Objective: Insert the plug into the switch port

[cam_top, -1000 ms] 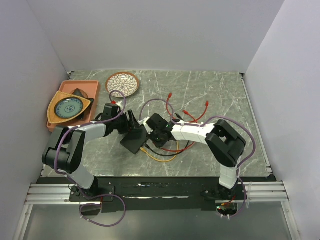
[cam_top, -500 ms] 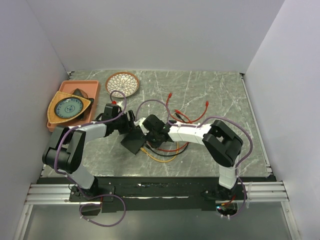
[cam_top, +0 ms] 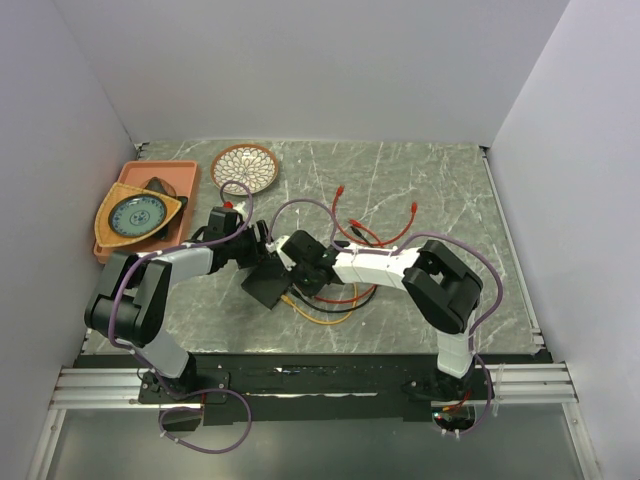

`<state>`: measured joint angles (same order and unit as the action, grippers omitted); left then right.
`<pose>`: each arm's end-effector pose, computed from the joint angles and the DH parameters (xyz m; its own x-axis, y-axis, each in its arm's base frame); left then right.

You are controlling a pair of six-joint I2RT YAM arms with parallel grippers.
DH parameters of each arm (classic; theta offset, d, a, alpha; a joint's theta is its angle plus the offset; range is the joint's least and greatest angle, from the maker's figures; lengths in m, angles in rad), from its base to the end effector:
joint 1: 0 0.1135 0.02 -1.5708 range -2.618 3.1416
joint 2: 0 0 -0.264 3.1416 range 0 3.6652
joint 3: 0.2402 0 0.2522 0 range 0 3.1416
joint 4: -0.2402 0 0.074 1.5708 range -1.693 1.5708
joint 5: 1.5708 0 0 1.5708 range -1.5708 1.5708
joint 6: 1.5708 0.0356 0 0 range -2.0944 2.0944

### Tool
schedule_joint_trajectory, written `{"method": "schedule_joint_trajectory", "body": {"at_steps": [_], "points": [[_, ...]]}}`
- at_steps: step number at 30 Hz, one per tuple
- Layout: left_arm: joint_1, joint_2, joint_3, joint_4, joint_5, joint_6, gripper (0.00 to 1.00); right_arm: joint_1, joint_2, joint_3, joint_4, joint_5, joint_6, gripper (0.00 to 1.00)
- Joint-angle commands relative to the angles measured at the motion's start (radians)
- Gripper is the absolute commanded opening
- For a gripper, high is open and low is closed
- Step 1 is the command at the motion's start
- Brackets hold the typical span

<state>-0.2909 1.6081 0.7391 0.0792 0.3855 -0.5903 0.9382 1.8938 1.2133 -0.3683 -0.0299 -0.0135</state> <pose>0.2923 -0.1015 0.1530 -0.8543 -0.2826 -0.4362 0.0528 0.7878 -0.6137 0.2277 0.3124 0.1614 -0.5015 -0.7068 -0.4989 -0.8218 0.5695 0.0192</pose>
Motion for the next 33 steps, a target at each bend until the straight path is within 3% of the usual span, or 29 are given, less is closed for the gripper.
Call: {"method": "schedule_joint_trajectory", "body": {"at_steps": [1, 14, 24, 33], "points": [[-0.024, 0.004, -0.001, 0.033, 0.039, -0.013, 0.74, 0.005, 0.001, 0.041, 0.071, 0.071, 0.012, 0.00], [-0.033, 0.009, -0.003, 0.037, 0.041, -0.017, 0.74, 0.010, -0.024, 0.054, 0.068, 0.183, 0.035, 0.00], [-0.036, 0.009, -0.006, 0.047, 0.047, -0.022, 0.73, 0.024, -0.001, 0.062, 0.097, 0.130, 0.021, 0.00], [-0.037, 0.009, -0.030, 0.080, 0.062, -0.028, 0.74, 0.028, -0.038, -0.029, 0.215, 0.073, -0.103, 0.00]]}}
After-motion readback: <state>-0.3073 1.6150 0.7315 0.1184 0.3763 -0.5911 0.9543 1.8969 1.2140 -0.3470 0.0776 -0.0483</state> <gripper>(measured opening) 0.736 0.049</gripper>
